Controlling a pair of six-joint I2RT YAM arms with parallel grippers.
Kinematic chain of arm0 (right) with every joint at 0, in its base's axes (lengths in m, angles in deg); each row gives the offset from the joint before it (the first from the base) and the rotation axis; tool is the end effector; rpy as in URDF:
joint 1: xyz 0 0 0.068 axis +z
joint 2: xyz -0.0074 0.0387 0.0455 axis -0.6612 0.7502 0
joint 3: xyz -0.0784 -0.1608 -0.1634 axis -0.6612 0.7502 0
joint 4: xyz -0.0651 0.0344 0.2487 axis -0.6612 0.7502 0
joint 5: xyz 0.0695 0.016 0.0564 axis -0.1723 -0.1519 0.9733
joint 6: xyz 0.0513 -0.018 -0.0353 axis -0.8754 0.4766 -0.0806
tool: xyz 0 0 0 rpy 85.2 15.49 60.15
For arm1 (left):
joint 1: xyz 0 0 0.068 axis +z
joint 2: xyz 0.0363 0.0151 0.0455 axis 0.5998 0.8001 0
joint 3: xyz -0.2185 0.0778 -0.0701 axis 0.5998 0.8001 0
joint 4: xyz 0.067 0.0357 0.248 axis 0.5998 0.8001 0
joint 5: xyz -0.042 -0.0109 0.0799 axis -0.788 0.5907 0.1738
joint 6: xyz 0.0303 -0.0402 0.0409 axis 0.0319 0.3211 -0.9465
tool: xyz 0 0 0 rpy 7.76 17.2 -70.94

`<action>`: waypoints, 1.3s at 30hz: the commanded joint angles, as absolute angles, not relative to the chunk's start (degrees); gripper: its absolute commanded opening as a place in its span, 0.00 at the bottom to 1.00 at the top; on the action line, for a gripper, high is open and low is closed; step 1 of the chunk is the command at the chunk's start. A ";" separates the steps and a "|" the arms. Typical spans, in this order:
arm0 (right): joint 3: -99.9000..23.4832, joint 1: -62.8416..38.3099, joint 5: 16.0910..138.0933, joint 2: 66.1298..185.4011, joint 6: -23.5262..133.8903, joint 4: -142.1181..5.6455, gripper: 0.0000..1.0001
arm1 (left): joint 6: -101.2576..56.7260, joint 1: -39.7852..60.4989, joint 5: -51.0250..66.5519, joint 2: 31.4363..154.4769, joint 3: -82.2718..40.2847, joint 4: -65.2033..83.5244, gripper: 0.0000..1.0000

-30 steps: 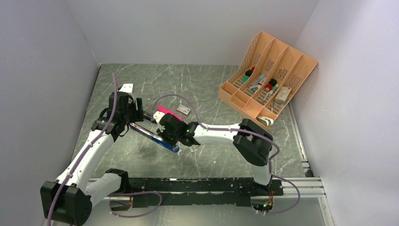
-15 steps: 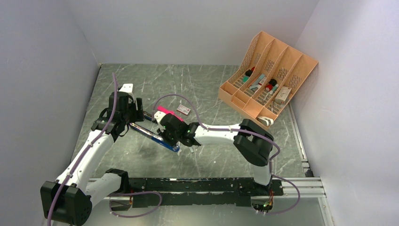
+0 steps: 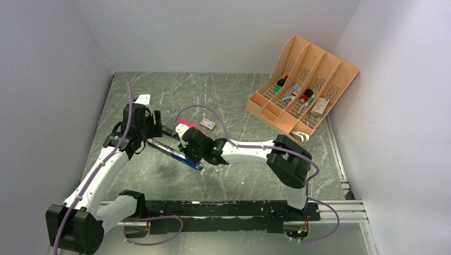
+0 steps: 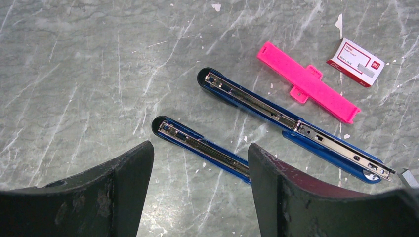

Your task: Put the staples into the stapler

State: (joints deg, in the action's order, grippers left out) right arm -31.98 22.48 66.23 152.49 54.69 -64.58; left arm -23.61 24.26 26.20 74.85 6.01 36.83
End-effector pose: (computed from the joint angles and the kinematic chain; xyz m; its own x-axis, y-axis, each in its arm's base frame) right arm 0.1832 0.3670 0.1465 -0.4077 -0.5427 -0.7344 -0.8331 0.5503 0.0558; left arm 0.2385 -0.0443 0.2409 -0.6011 -0.0449 -0.7979 -0.0290 0.9990 -0.0343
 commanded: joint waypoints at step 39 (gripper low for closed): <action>-33.45 22.51 67.23 152.94 55.05 -63.66 0.00 | -24.27 23.85 25.51 73.61 6.08 35.72 0.74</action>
State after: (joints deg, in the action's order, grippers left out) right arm -32.96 22.48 67.60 153.48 54.73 -62.68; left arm -23.61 24.26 26.20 74.85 6.01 36.83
